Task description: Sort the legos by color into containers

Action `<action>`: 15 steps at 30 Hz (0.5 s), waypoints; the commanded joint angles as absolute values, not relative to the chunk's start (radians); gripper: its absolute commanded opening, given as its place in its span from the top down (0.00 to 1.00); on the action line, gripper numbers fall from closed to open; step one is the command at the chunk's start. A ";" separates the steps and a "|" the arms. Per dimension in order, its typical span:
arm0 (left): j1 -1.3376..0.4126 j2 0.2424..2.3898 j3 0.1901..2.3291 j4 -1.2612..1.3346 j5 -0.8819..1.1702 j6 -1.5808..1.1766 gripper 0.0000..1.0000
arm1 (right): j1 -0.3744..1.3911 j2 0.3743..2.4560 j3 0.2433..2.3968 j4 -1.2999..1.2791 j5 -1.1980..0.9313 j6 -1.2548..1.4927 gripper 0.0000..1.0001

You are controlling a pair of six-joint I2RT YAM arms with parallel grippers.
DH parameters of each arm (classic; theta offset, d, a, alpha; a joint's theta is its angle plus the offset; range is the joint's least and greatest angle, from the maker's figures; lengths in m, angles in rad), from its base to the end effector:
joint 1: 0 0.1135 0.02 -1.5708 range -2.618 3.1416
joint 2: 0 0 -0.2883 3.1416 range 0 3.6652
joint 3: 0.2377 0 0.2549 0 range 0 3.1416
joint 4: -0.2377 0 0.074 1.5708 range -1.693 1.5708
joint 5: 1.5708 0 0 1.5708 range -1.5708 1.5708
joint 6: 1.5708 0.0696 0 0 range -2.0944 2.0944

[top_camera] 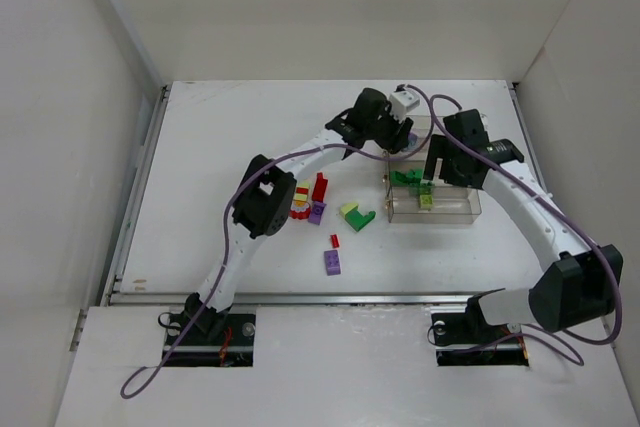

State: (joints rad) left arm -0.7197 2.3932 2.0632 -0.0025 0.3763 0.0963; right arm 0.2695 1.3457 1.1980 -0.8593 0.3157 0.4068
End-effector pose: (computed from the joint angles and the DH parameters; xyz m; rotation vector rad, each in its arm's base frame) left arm 0.4465 -0.4254 0.2409 1.0104 1.6747 -0.7748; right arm 0.2799 0.0549 0.2990 0.2872 2.4926 -0.1356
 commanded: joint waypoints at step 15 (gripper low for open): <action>-0.715 2.241 2.170 -0.086 0.258 0.103 0.01 | 0.270 1.210 1.244 -0.744 0.258 0.370 0.04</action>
State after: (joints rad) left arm -0.7162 2.3711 2.1155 -0.0460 0.2989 0.1223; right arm 0.2695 1.2762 1.1980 -0.8356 0.2939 0.3962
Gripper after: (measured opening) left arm 0.986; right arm 0.960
